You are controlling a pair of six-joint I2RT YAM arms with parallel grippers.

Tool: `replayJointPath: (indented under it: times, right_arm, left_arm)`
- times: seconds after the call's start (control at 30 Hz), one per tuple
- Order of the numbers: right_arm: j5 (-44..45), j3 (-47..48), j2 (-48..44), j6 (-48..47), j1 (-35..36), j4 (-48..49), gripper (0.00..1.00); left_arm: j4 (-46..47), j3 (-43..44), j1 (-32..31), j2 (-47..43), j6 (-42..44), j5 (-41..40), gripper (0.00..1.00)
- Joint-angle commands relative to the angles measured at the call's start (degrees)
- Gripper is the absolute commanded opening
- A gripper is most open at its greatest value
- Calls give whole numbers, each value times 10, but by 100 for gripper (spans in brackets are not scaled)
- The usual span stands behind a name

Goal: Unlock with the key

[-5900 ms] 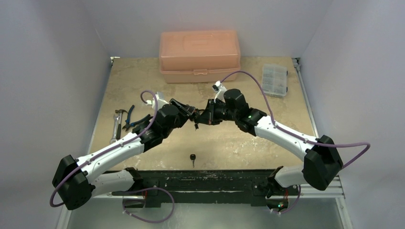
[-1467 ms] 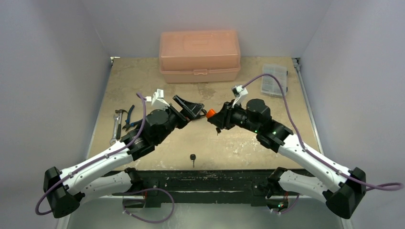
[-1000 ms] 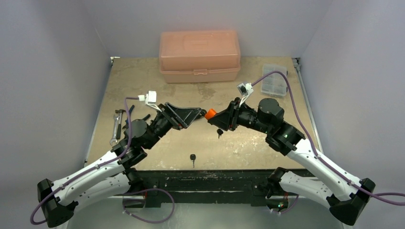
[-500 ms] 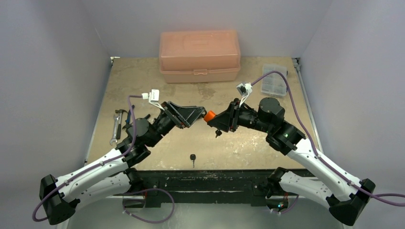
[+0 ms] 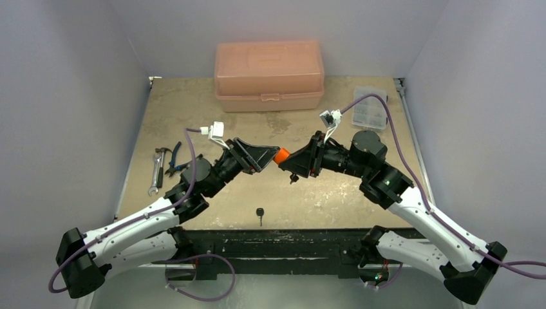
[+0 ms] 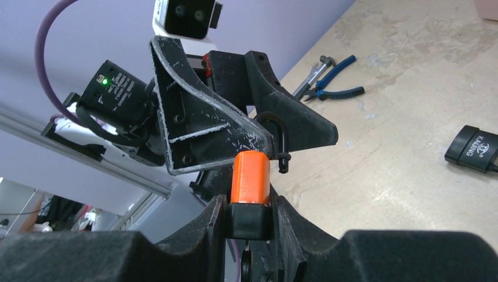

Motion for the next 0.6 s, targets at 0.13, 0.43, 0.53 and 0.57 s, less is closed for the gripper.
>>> replayJointPath:
  times: [0.13, 0.43, 0.53, 0.57]
  right_arm:
    - [-9, 26, 3, 8, 2, 72, 0]
    - [65, 25, 20, -68, 2, 32, 0]
    - [75, 32, 35, -98, 2, 27, 0]
    - [78, 35, 39, -108, 2, 24, 0]
  left_arm:
    - [56, 0, -1, 23, -12, 41, 53]
    - [-114, 50, -1, 34, -57, 0, 44]
    - [-145, 58, -1, 35, -76, -2, 44]
    - [-161, 64, -1, 37, -81, -4, 44]
